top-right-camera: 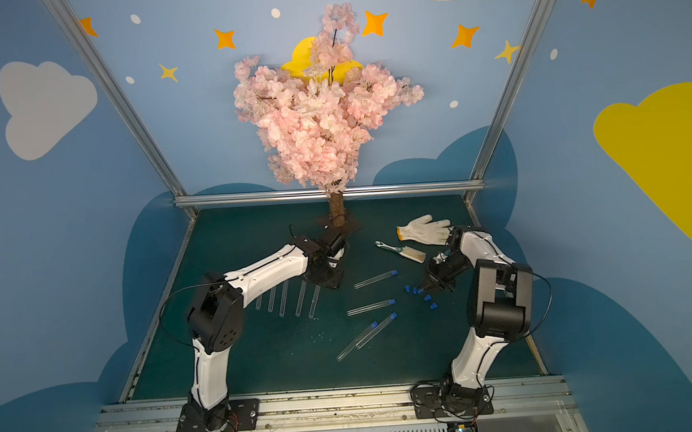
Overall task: Remove stoppers from test tubes
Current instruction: Place the test tube at the center of the board, then place the stopper at the center of the board.
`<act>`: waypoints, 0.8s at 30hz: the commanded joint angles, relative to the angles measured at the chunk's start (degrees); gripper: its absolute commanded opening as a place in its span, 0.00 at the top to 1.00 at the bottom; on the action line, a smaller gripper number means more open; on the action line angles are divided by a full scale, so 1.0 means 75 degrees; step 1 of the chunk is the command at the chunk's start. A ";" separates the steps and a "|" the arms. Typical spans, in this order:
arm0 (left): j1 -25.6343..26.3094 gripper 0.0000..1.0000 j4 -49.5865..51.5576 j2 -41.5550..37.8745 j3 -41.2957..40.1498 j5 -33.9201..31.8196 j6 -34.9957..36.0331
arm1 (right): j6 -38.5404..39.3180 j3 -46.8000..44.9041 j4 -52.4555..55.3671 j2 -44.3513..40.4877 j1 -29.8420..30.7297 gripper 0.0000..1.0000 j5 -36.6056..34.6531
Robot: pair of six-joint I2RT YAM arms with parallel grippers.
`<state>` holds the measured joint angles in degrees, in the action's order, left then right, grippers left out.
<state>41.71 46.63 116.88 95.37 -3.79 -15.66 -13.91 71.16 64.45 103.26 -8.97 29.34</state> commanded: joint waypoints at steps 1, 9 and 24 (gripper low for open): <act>0.0097 0.43 -0.0070 -0.0308 0.0083 0.0412 0.0472 | -0.0210 -0.0450 -0.0265 -0.0396 -0.0375 0.88 -0.0271; 0.0096 0.43 -0.0486 -0.0482 -0.0150 0.0885 0.0680 | -0.0793 -0.1607 -0.0867 -0.0893 -0.1207 0.88 -0.0505; 0.0121 0.41 -0.1023 -0.0702 -0.0523 0.1237 0.0959 | -0.0677 -0.1900 -0.1133 -0.0094 -0.1523 0.87 -0.0819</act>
<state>42.52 39.66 114.21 91.53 3.77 -10.31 -18.70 57.60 56.93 101.36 -20.64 23.40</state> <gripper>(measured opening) 0.590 0.159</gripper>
